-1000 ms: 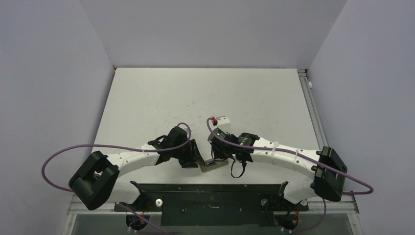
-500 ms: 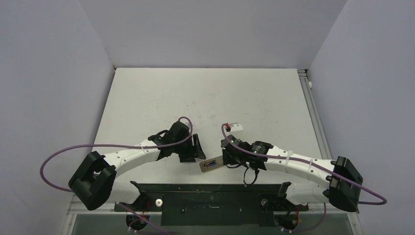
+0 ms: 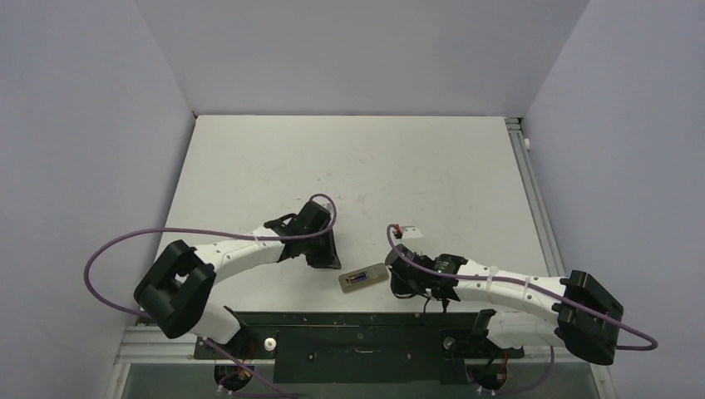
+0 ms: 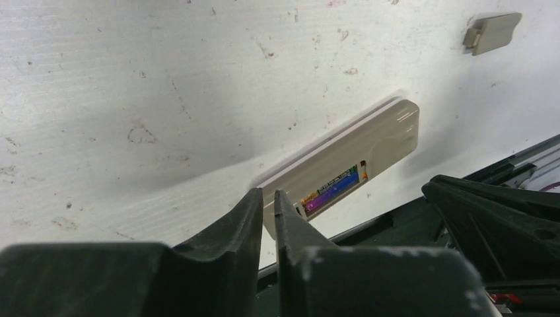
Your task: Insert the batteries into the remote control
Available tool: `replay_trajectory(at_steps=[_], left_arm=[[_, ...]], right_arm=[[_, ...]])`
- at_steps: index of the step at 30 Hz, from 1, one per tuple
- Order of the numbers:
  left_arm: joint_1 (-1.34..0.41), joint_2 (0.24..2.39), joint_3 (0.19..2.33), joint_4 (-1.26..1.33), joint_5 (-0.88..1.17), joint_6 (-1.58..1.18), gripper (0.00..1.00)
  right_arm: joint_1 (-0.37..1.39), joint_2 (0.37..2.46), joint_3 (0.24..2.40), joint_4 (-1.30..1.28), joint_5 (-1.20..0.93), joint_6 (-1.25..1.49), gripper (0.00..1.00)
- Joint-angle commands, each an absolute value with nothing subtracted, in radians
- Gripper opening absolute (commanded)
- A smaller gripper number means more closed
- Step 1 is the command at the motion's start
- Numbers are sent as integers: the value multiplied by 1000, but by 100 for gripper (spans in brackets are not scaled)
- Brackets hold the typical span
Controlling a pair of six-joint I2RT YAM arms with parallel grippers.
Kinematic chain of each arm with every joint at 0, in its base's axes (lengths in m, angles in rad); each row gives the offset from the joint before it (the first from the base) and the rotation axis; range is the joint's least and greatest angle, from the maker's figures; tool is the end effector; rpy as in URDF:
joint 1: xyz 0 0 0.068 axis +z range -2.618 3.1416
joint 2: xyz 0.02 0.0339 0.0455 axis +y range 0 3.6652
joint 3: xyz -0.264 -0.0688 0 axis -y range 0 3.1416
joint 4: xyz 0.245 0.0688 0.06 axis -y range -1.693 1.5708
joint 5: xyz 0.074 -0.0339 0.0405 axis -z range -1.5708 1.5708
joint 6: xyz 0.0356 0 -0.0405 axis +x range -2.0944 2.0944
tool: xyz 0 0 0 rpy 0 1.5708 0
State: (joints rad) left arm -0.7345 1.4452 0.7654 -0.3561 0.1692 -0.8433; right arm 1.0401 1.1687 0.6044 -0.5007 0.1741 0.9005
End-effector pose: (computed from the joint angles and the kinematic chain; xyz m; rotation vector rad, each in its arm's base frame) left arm 0.1970 -0.1859 0.1742 -0.0871 2.7952 -0.7107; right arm 0.1109 0.1768 0.1807 -0.1267 2.6791 0.4395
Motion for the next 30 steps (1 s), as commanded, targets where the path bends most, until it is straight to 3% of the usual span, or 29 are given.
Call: replay_trajectory(at_steps=[1,4,30], left_arm=[[-742,1487,817,-352,153,-820,6],[-744,1511,825,-348,153,-816,0],[-845,1564,810,-362,164,-812,0]], right_arm=[[1034,1153,582,-418,164,937,9],[1034,1168,573,-403,169,950,9],[1020,1432,681,-354,209,1002,9]])
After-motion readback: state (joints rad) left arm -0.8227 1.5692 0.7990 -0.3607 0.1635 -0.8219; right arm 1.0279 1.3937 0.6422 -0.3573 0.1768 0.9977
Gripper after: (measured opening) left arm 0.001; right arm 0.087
